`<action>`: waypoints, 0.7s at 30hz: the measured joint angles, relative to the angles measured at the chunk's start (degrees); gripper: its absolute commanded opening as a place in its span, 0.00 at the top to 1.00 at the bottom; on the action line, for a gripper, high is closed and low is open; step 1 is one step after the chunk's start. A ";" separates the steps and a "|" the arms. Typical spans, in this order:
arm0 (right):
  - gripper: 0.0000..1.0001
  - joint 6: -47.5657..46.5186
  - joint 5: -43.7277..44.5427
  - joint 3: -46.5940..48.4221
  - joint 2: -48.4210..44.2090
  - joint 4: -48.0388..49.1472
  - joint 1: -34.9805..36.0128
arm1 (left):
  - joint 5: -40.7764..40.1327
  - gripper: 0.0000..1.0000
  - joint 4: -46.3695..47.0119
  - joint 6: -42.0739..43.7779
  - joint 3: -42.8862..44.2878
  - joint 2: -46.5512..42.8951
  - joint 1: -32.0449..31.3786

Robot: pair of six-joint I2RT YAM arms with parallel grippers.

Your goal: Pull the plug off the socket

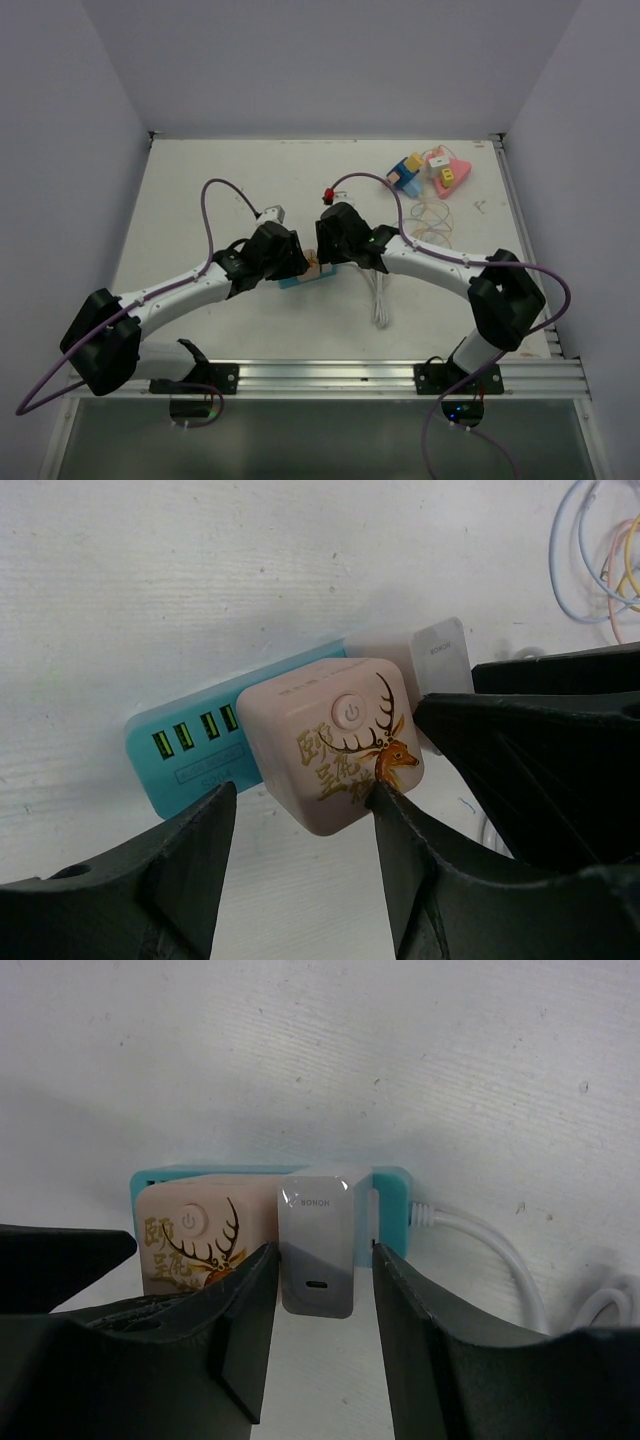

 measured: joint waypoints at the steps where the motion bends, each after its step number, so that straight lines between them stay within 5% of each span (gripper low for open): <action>1: 0.56 0.04 0.24 0.09 0.07 -0.04 0.11 | 0.00 0.40 0.04 -0.09 -0.02 0.02 0.00; 11: 0.62 0.92 3.58 2.14 1.31 -2.43 1.75 | 0.00 0.41 1.27 -0.85 -0.02 0.79 0.00; 21: 1.00 2.10 4.72 4.07 2.23 -4.92 2.29 | 0.00 0.42 2.49 -1.88 -0.02 1.57 0.00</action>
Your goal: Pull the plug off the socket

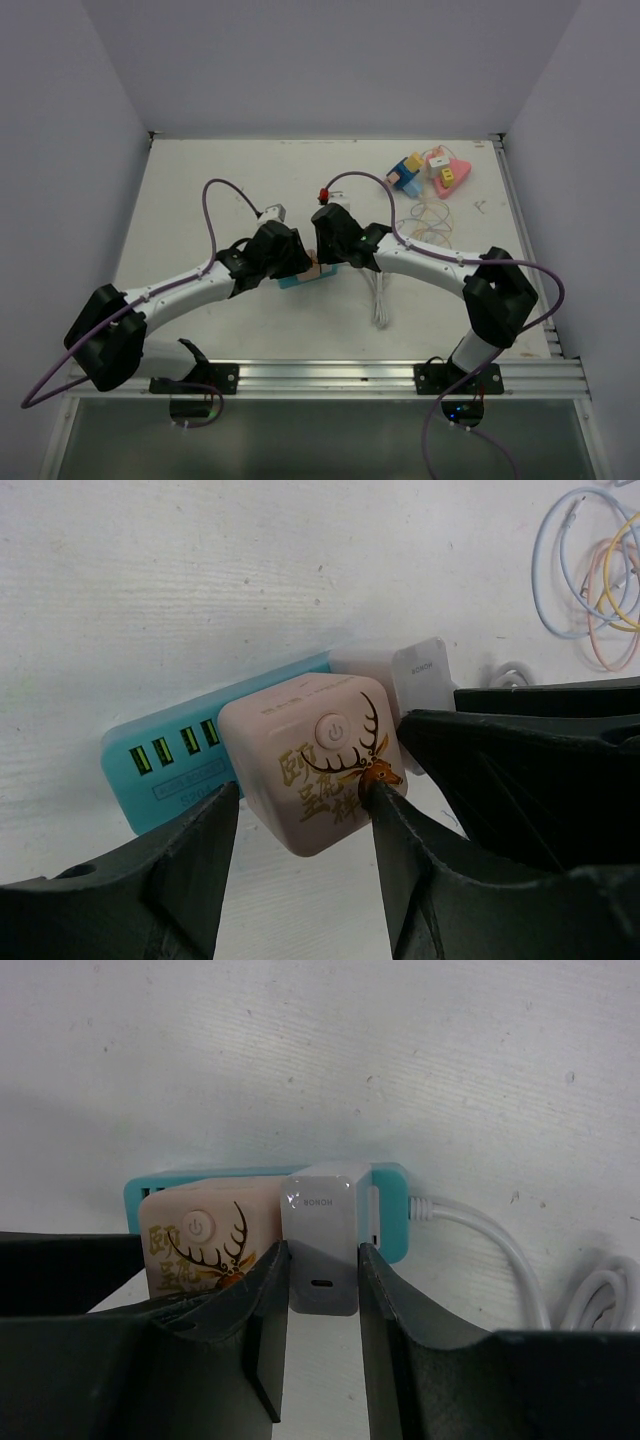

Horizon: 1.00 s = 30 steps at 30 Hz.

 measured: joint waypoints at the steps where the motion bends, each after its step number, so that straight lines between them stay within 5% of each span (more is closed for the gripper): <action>1: 1.00 0.04 0.02 0.00 0.00 0.00 0.02 | 0.00 0.42 0.13 -0.04 0.00 0.11 0.00; 16: 1.00 1.84 0.04 -0.44 -2.05 -2.10 0.22 | 0.00 0.43 2.16 -1.62 0.09 1.70 -0.04; 25: 1.00 3.43 0.37 -0.33 -11.96 0.39 1.01 | -0.33 0.43 2.27 -2.56 1.22 3.26 -0.04; 30: 0.66 0.79 -0.79 -2.58 -13.25 2.05 0.79 | -0.48 0.43 2.03 -2.03 1.66 3.45 -0.04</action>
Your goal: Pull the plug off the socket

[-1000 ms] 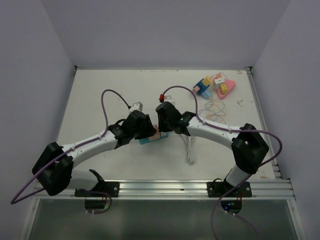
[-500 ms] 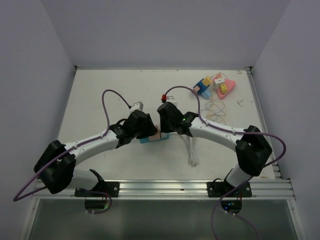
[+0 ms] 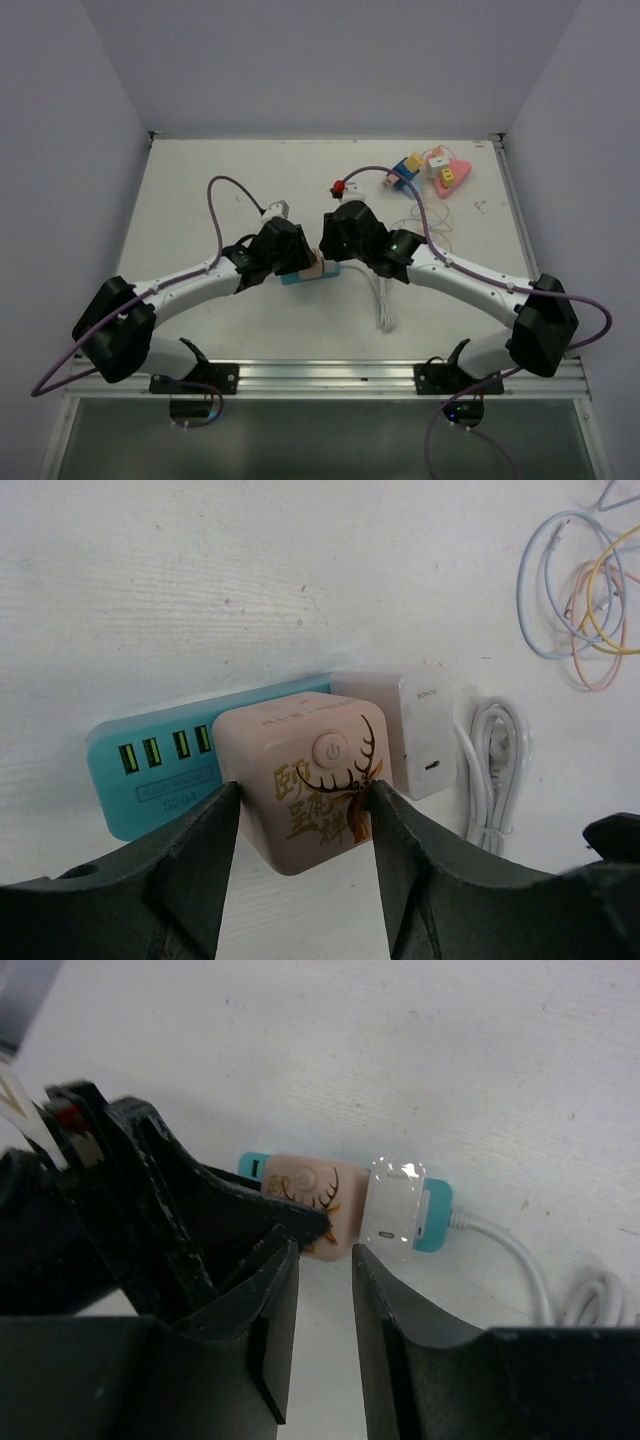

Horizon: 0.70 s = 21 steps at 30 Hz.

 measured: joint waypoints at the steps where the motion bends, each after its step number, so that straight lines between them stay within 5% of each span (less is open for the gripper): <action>1: 0.56 -1.84 -1.09 -1.33 -0.52 0.90 -0.31 | -0.07 0.43 -0.24 0.57 0.24 0.02 0.00; 10: 0.23 -27.32 -10.93 -14.47 -8.31 8.74 -4.48 | -0.46 0.42 -2.43 7.13 2.67 0.92 0.07; 21: 0.09 -51.36 -37.40 -16.11 -4.20 13.62 -15.85 | -1.42 0.42 -5.86 13.38 6.19 2.56 1.73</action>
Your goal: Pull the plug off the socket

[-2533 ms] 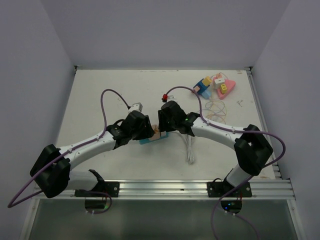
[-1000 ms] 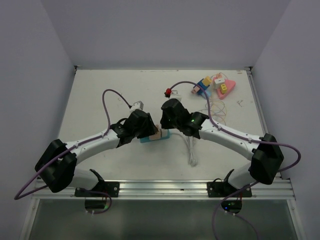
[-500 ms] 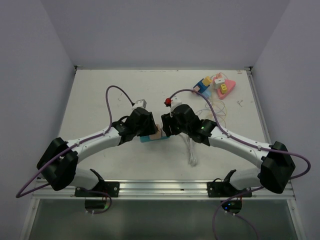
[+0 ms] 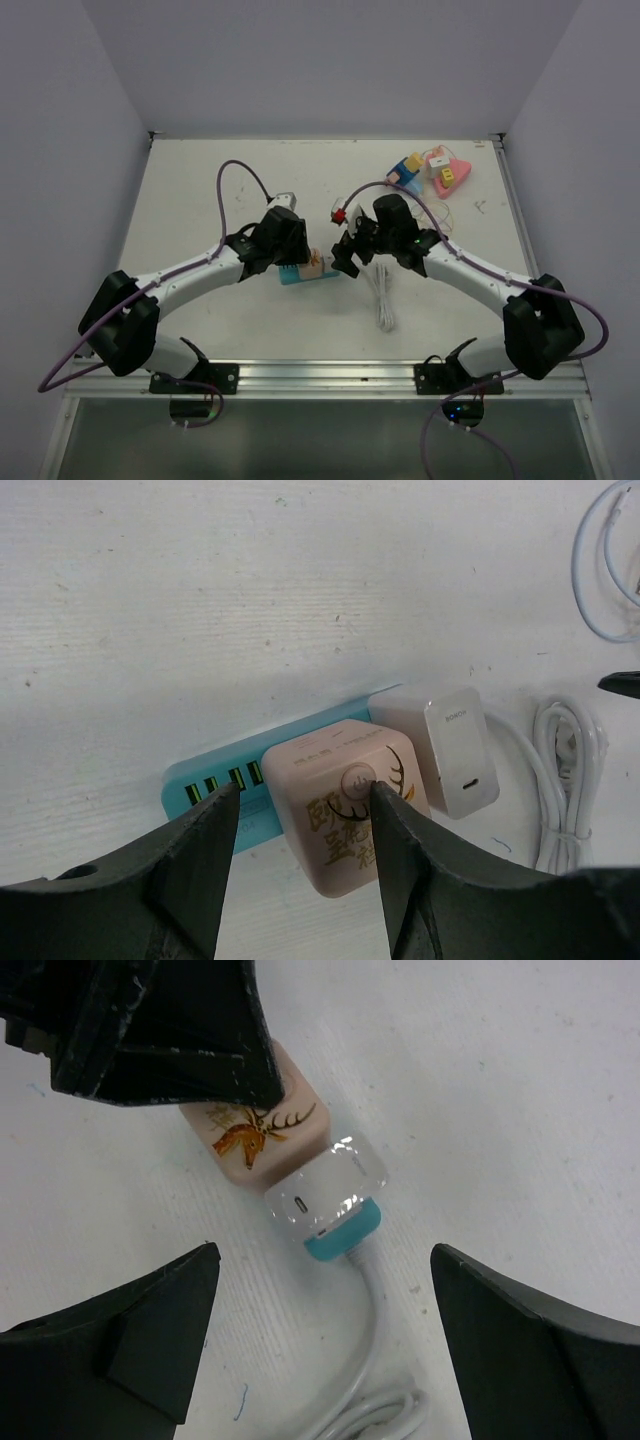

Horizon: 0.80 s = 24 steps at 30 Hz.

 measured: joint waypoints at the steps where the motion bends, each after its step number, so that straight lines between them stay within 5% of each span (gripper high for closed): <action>1: 0.10 -1.73 -2.21 1.42 1.88 -0.74 -0.46 | 0.09 0.42 -0.09 0.20 0.07 0.00 0.04; 10: 0.11 -16.15 -15.30 13.97 15.08 -12.26 -2.23 | 2.16 0.43 -0.44 0.70 -0.04 -0.33 0.48; 24: 0.14 -21.22 -16.74 15.52 20.02 -15.19 -2.51 | 5.14 0.44 -1.16 -1.79 -1.46 -1.90 0.83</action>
